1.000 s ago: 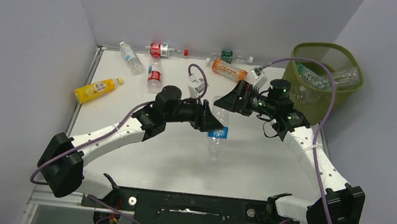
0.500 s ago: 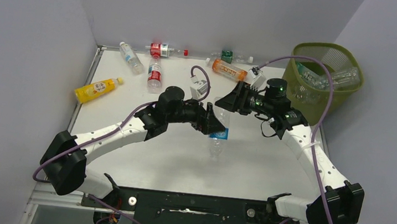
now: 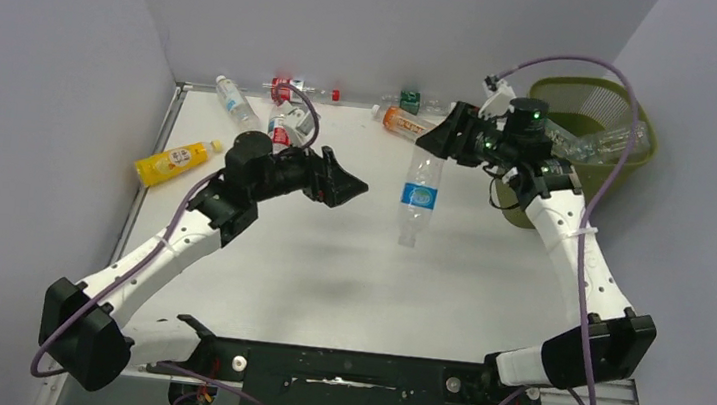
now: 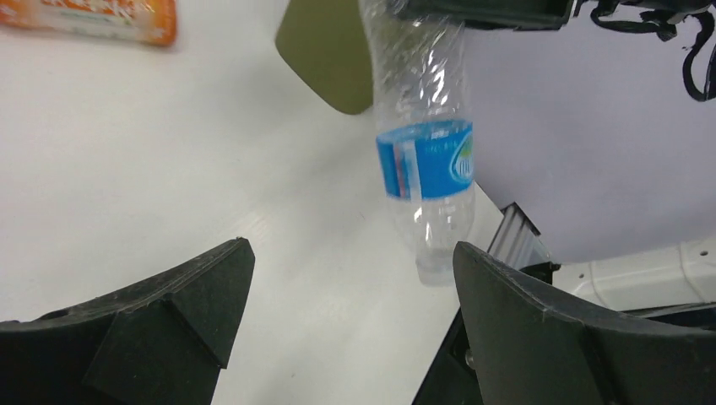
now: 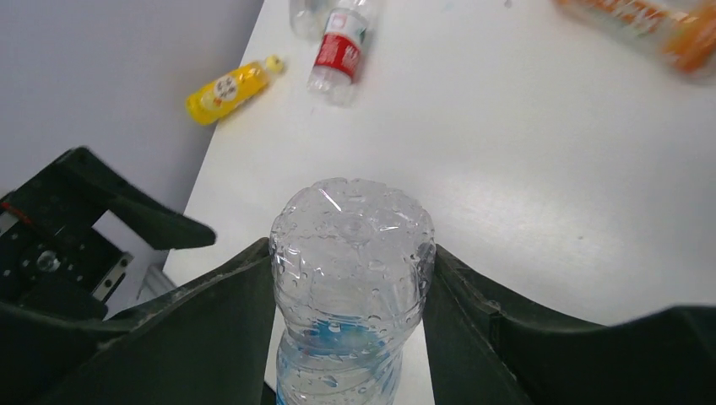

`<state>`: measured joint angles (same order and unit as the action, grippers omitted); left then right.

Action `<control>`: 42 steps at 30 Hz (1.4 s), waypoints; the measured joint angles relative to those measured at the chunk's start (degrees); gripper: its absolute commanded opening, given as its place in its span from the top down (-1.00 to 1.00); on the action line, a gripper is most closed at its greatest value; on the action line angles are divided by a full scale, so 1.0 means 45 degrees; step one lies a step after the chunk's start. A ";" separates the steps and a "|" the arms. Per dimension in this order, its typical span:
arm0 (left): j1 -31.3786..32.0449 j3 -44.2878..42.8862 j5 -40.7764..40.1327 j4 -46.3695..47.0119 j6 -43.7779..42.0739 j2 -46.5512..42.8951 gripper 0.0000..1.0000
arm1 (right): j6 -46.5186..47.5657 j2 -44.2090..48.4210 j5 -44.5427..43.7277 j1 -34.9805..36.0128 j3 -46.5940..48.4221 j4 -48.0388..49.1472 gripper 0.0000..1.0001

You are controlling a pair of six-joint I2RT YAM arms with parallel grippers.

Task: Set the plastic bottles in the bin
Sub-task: Pick up the plastic bottle at the center of the board, then place the plastic bottle in the trash bin.

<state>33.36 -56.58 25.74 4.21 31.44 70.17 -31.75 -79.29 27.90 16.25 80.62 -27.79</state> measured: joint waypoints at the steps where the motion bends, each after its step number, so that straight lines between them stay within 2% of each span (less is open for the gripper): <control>1: -0.0321 0.0029 0.0000 -0.0029 0.0005 -0.0243 -0.79 | 0.0131 -0.0175 -0.0063 -0.0389 0.0495 -0.0248 -0.07; 6: -0.1243 0.0549 0.0160 -0.0034 0.0019 -0.0981 -0.79 | 0.0826 -0.1190 -0.0670 -0.2798 0.3774 -0.1564 -0.08; 11: -0.1481 0.1277 0.0442 -0.0092 0.0175 -0.0996 -0.80 | 0.0967 -0.2103 -0.1059 -0.5285 0.6732 -0.1778 -0.09; 18: -0.1753 0.1783 0.0908 -0.0029 0.0325 -0.0996 -0.80 | 0.0287 -0.2161 -0.1462 -0.8422 0.7203 -0.0806 -0.12; 24: -0.2055 0.1792 0.1341 0.0097 0.0350 -0.0918 -0.80 | -0.0442 -0.2166 -0.1889 -0.9277 0.6751 0.1030 -0.14; 37: -0.2778 0.1880 0.1851 0.0257 0.0355 -0.0743 -0.81 | -0.1151 -0.3113 -0.3798 -0.9364 0.6178 0.3497 -0.24; 40: -0.2788 0.1880 0.1919 0.0277 0.0408 -0.0704 -0.80 | -0.1098 -0.3531 -0.4167 -0.9364 0.6071 0.3531 -0.38; 42: -0.2793 0.1880 0.1957 0.0321 0.0437 -0.0680 -0.81 | -0.1025 -0.3769 -0.4294 -0.9350 0.6067 0.3531 -0.61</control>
<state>20.80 -48.12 34.54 5.65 33.41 67.11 -36.36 -96.25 8.58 -25.82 107.92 -11.90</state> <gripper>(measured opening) 0.902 0.675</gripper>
